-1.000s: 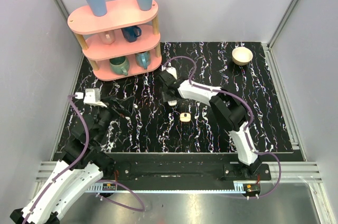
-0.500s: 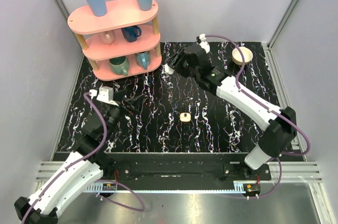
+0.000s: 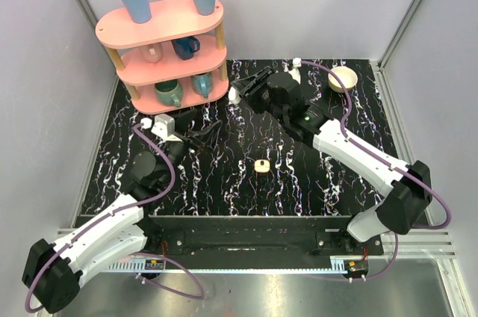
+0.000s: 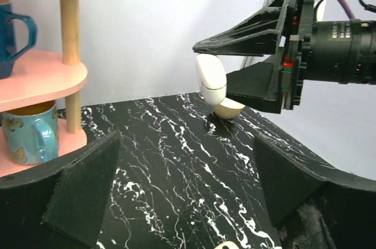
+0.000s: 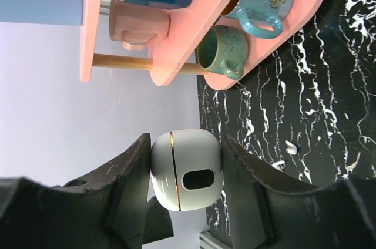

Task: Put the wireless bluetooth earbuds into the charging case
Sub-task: Pass from the right arm to the left

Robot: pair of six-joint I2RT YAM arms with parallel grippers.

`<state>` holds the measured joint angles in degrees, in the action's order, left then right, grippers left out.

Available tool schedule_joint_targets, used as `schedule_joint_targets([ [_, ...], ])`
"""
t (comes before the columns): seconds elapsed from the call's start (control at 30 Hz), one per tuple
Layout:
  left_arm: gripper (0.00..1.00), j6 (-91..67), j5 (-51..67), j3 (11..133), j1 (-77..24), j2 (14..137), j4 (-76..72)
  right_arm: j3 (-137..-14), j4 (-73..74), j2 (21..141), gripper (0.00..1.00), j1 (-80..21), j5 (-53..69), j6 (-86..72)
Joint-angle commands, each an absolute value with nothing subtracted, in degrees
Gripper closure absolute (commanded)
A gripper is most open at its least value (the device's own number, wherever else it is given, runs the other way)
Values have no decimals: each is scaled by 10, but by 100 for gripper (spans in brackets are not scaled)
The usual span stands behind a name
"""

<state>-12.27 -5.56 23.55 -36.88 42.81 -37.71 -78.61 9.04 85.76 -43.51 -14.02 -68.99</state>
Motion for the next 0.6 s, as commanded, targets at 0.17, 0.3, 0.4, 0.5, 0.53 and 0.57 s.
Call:
schedule_joint_targets([
  [0.17, 2, -121, -20, 275, -395, 475, -501, -789, 12, 841, 73, -447, -109, -717],
  [0.3, 5, -123, -18, 293, -401, 501, -527, -785, 5, 840, 73, -451, -105, -724],
  [0.4, 8, -123, -19, 296, -403, 526, -554, -782, -21, 835, 73, -455, -101, -727],
  [0.5, 8, -125, -20, 296, -403, 552, -586, -780, -25, 828, 73, -459, -99, -730],
  [0.53, 8, -124, -21, 297, -404, 562, -590, -780, -25, 827, 73, -459, -98, -732],
  [0.57, 9, -124, -23, 298, -407, 566, -600, -780, -25, 825, 73, -460, -96, -732],
])
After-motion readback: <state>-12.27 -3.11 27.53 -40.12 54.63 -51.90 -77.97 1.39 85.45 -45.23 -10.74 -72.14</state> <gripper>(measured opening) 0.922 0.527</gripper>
